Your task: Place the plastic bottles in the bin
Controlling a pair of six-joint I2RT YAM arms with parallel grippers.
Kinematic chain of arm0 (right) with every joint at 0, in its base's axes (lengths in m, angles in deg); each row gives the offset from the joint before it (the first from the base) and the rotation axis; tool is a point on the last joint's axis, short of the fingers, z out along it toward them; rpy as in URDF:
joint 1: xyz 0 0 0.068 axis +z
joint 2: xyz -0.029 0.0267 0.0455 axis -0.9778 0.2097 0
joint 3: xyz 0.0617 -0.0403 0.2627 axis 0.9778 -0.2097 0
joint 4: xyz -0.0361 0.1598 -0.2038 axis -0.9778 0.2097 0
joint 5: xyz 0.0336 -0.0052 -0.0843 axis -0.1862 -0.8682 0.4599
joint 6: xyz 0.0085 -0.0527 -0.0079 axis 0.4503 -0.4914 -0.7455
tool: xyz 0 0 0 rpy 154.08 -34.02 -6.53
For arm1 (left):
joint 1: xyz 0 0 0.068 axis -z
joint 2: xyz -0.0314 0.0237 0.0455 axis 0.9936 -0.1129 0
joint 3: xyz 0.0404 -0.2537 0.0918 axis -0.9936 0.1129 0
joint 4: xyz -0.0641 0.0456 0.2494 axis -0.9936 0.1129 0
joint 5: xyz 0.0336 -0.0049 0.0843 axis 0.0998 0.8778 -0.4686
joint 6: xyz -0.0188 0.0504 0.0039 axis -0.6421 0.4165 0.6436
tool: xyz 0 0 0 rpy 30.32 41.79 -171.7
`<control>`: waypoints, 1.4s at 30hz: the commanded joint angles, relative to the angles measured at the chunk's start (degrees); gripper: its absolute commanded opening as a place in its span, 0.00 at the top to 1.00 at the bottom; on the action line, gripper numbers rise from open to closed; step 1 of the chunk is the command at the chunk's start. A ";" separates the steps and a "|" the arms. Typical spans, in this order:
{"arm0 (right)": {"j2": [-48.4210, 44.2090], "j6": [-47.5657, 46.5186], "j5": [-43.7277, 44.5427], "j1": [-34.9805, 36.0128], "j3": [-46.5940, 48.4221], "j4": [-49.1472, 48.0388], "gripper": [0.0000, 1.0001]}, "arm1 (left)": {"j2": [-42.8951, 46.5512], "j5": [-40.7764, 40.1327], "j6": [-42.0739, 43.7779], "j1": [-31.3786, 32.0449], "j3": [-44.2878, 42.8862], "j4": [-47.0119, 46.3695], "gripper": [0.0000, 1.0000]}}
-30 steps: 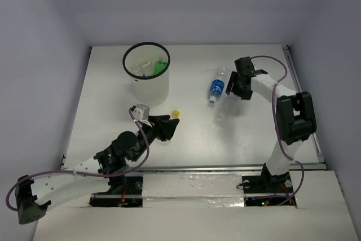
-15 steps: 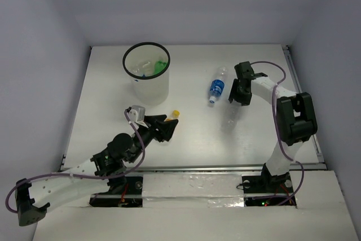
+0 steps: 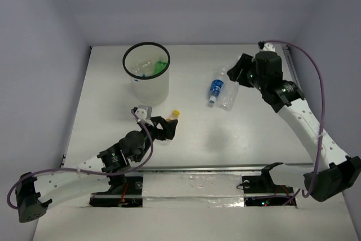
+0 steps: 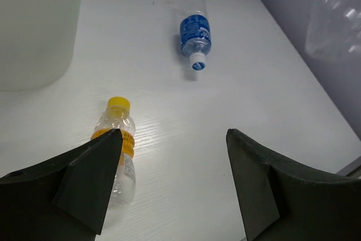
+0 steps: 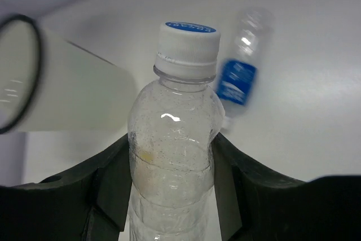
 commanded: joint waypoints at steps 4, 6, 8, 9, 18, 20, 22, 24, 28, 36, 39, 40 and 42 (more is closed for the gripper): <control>7.74 -0.15 -6.64 9.53 20.44 -14.66 0.49 | -1.44 -2.74 -4.59 -1.82 -1.59 5.84 0.29; 13.35 -0.50 -5.95 12.70 26.93 -17.74 0.49 | -1.19 2.00 -6.53 -4.28 -1.33 7.86 0.29; 17.15 -1.64 -5.68 14.28 30.56 -23.18 0.49 | 0.04 7.87 -8.63 -8.67 0.69 7.53 0.29; 19.08 -1.73 -5.86 15.34 34.23 -24.68 0.49 | 1.27 9.73 -9.08 -10.25 1.39 6.65 0.29; 47.90 -7.00 -6.38 18.69 62.10 -31.38 0.46 | -4.52 15.99 -8.82 -14.58 -1.68 8.67 0.29; 53.61 -8.23 -6.65 19.21 68.94 -28.48 0.46 | -5.92 16.52 -8.91 -14.58 -1.77 7.70 0.28; 55.39 -10.33 -5.69 20.35 69.86 -29.08 0.46 | -6.80 16.52 -8.73 -14.58 -1.94 7.44 0.28; 56.10 -11.83 -5.16 20.36 67.42 -30.49 0.45 | -7.77 16.26 -8.56 -14.58 -2.29 7.61 0.28; 55.84 -15.70 -4.80 21.41 62.15 -34.45 0.44 | -8.83 14.94 -7.68 -14.58 -3.61 8.75 0.28; 54.08 -20.89 -2.96 23.17 53.61 -38.06 0.36 | -11.80 10.55 -5.66 -14.58 -6.59 11.12 0.26; 52.85 -21.86 -4.45 23.17 51.85 -38.41 0.28 | -15.14 9.05 -5.31 -14.58 -8.88 13.76 0.26; 52.07 -21.86 -4.54 23.17 50.98 -39.54 0.21 | -15.68 8.96 -5.31 -14.58 -9.15 13.59 0.26; 49.27 -21.86 -5.59 23.17 48.08 -40.69 0.06 | -16.30 8.96 -5.39 -14.58 -9.24 13.24 0.26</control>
